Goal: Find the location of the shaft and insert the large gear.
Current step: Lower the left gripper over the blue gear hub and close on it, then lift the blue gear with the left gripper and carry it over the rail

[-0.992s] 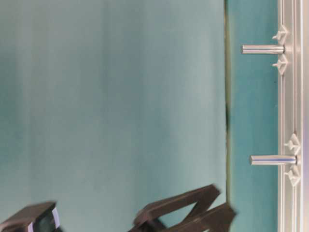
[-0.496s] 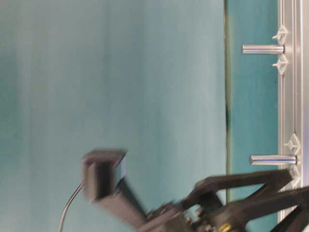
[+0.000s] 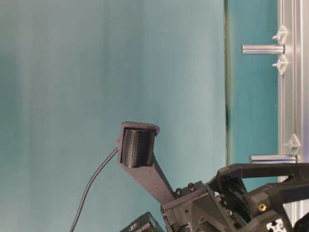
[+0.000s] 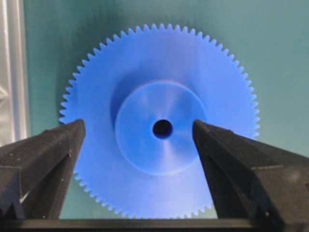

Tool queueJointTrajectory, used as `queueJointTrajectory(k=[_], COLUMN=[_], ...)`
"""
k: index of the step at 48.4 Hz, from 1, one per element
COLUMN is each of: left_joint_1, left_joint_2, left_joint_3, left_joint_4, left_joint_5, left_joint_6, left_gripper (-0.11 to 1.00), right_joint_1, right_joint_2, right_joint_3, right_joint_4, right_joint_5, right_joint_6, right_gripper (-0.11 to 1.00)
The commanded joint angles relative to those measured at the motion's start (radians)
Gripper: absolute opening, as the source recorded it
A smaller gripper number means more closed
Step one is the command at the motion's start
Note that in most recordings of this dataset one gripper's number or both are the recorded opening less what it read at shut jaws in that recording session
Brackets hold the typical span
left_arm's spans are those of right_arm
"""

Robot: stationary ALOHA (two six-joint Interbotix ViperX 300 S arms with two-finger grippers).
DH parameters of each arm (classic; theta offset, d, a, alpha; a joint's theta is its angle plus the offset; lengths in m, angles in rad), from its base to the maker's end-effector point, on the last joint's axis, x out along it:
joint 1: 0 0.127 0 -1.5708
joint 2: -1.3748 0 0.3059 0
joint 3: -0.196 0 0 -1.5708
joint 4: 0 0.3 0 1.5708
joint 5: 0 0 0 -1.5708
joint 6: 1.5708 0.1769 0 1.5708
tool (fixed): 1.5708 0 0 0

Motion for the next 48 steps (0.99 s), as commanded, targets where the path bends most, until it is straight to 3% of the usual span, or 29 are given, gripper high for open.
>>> queueJointTrajectory(k=[1,48], left_joint_1=[-0.011,-0.031], left_joint_2=[-0.011,0.044], left_joint_3=[-0.020,-0.034], left_joint_4=[0.003,0.003], left_joint_5=[0.000,0.028], left_joint_6=[0.000,-0.003], left_gripper=[0.92,0.92], right_joint_1=[-0.005,-0.005], right_joint_2=[0.005,0.003], right_joint_3=[-0.006,0.005], right_joint_4=[0.000,0.000], right_joint_5=[-0.003,-0.009], right_joint_6=[0.005,0.008], right_gripper=[0.05,0.05])
